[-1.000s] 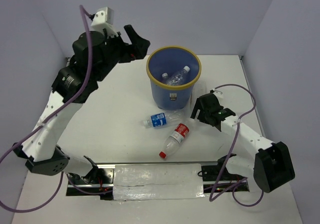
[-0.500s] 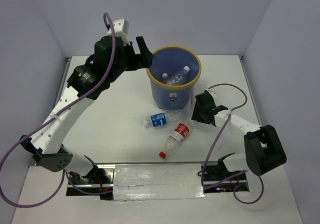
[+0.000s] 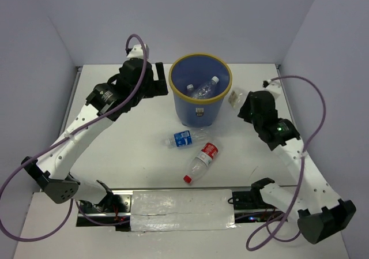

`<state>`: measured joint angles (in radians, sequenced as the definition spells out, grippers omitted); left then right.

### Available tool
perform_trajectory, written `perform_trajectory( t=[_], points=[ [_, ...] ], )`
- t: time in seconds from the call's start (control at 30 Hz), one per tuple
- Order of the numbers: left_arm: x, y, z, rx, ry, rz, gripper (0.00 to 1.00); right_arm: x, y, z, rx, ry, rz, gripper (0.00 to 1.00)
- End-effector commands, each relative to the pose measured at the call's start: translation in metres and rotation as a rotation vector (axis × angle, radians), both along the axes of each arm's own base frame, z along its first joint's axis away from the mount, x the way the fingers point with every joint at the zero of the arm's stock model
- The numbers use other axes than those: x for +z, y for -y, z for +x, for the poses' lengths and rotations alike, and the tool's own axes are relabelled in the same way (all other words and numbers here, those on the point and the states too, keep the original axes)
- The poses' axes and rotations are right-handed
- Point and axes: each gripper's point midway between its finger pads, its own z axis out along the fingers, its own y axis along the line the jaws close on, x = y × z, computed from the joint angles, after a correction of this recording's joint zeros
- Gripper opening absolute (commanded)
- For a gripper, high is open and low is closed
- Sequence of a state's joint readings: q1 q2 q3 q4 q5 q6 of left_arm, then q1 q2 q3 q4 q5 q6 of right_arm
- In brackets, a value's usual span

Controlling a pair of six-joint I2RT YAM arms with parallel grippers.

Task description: Put the plastic bottles in the bin

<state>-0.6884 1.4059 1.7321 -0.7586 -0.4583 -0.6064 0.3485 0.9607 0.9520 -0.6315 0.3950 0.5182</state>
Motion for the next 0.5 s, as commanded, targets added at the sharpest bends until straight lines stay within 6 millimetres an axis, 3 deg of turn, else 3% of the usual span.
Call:
perform_trajectory(
  t=[0.0, 0.03, 0.07, 0.13, 0.17, 0.23, 0.27, 0.37, 0.47],
  points=[
    [0.014, -0.043, -0.010, 0.135, 0.042, 0.025, 0.99, 0.072, 0.022, -0.004, -0.065, 0.143, -0.040, 0.19],
    [0.019, -0.048, -0.014, 0.142, 0.053, 0.017, 0.99, 0.086, 0.022, -0.003, -0.060, 0.172, -0.036, 0.19],
    [0.017, -0.051, -0.015, 0.145, 0.049, 0.016, 0.99, 0.115, 0.017, 0.000, -0.048, 0.243, -0.011, 0.19],
    [0.017, -0.058, -0.020, 0.161, 0.055, -0.001, 0.99, 0.140, 0.006, 0.005, -0.003, 0.292, 0.012, 0.19],
    [0.016, -0.060, -0.021, 0.166, 0.058, -0.007, 0.99, 0.167, -0.004, 0.005, 0.028, 0.348, 0.038, 0.19],
    [0.019, -0.061, -0.024, 0.162, 0.072, -0.041, 0.99, 0.179, -0.020, 0.016, 0.062, 0.360, 0.036, 0.19],
    [0.013, -0.062, -0.024, 0.162, 0.060, -0.037, 0.99, 0.196, -0.032, 0.017, 0.090, 0.393, 0.055, 0.19],
    [0.006, -0.064, -0.025, 0.175, 0.031, -0.034, 0.99, 0.211, -0.064, 0.029, 0.161, 0.411, 0.084, 0.19],
    [0.000, -0.068, -0.028, 0.185, 0.011, -0.022, 0.99, 0.224, -0.075, 0.029, 0.182, 0.442, 0.096, 0.19]
  ],
)
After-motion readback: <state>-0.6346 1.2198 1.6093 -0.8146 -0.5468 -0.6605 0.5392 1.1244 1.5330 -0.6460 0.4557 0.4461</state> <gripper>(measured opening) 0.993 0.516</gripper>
